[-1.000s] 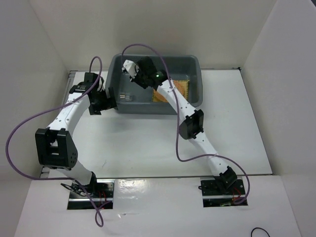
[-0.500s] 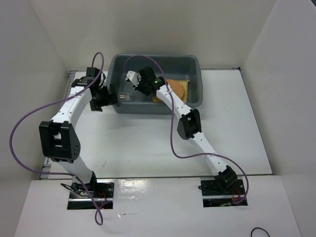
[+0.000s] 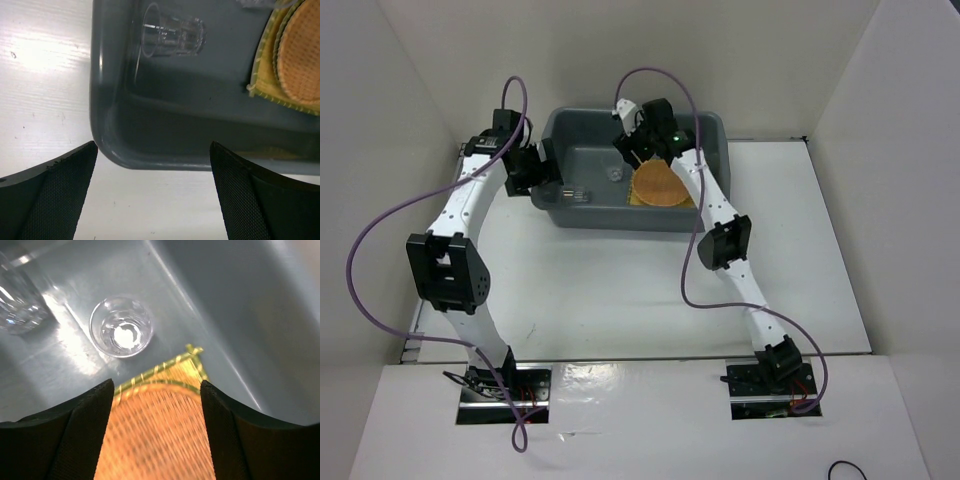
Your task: Place the mixed dishes into the plastic bin
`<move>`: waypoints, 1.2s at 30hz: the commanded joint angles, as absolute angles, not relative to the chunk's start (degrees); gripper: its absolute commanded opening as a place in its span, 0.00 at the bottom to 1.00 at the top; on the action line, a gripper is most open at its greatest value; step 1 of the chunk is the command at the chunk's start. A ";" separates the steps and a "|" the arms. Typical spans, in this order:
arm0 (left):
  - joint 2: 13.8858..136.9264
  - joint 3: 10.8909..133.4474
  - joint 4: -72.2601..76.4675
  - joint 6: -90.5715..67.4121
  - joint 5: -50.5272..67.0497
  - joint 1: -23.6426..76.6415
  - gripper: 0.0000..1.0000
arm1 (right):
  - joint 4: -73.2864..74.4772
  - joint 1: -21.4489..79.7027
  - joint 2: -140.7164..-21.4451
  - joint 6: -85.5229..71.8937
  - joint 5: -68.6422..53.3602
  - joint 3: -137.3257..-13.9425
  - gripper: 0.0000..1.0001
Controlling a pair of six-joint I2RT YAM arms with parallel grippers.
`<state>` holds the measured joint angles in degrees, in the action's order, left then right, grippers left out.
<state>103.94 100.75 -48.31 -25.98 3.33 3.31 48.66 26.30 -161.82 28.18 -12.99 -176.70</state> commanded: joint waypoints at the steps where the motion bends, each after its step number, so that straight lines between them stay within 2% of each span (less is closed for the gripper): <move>1: 105.37 103.18 -45.71 -28.03 2.99 3.43 0.99 | 52.82 24.53 -153.47 22.42 -16.79 -179.74 0.75; 4: 107.74 104.58 -45.70 -28.04 4.13 2.81 0.99 | 54.57 21.10 -149.77 17.50 -15.39 -179.74 0.77; 10: 109.86 103.10 -45.53 -26.81 4.91 1.59 0.99 | 57.12 13.55 -147.04 14.15 1.12 -179.74 0.78; 11: 110.73 103.10 -45.53 -26.81 5.62 0.80 0.97 | 59.91 12.58 -147.04 13.54 4.71 -179.74 0.80; 14: 112.23 101.43 -45.01 -24.79 8.07 -1.14 0.92 | 66.51 7.83 -147.04 13.54 2.82 -179.74 0.81; 16: 112.24 100.29 -44.13 -23.65 9.92 -1.75 0.83 | 72.05 5.73 -147.04 15.72 1.59 -179.74 0.81; 18: 112.85 99.32 -43.51 -22.76 10.55 -2.28 0.77 | 74.61 4.93 -147.04 16.52 3.06 -179.74 0.73; 20: 113.38 98.70 -43.51 -21.36 11.43 -2.29 0.65 | 74.62 3.52 -144.15 17.75 1.95 -171.85 0.63; 23: 113.91 95.98 -42.89 -20.83 14.76 -2.29 0.59 | 74.62 2.81 -141.25 19.16 -1.14 -162.88 0.54; 27: 112.76 91.77 -41.23 -19.78 16.78 -2.29 0.56 | 74.62 2.81 -138.79 20.92 -5.79 -153.91 0.53; 30: 111.62 88.60 -41.22 -19.25 17.84 -2.29 0.56 | 74.62 2.81 -138.08 20.92 -8.69 -152.24 0.53; 32: 111.01 87.19 -40.69 -17.85 19.24 -2.29 0.49 | 74.62 2.81 -137.29 21.71 -9.92 -149.95 0.50; 33: 111.01 85.88 -40.69 -17.84 19.25 -2.29 0.47 | 74.62 2.81 -136.15 21.71 -9.93 -146.64 0.45; 34: 111.01 85.17 -40.69 -17.32 20.55 -2.29 0.44 | 74.62 2.81 -135.10 22.32 -10.45 -144.34 0.35; 36: 109.43 83.68 -40.17 -16.79 21.09 -2.29 0.35 | 74.62 3.43 -131.07 23.47 -12.39 -136.52 0.25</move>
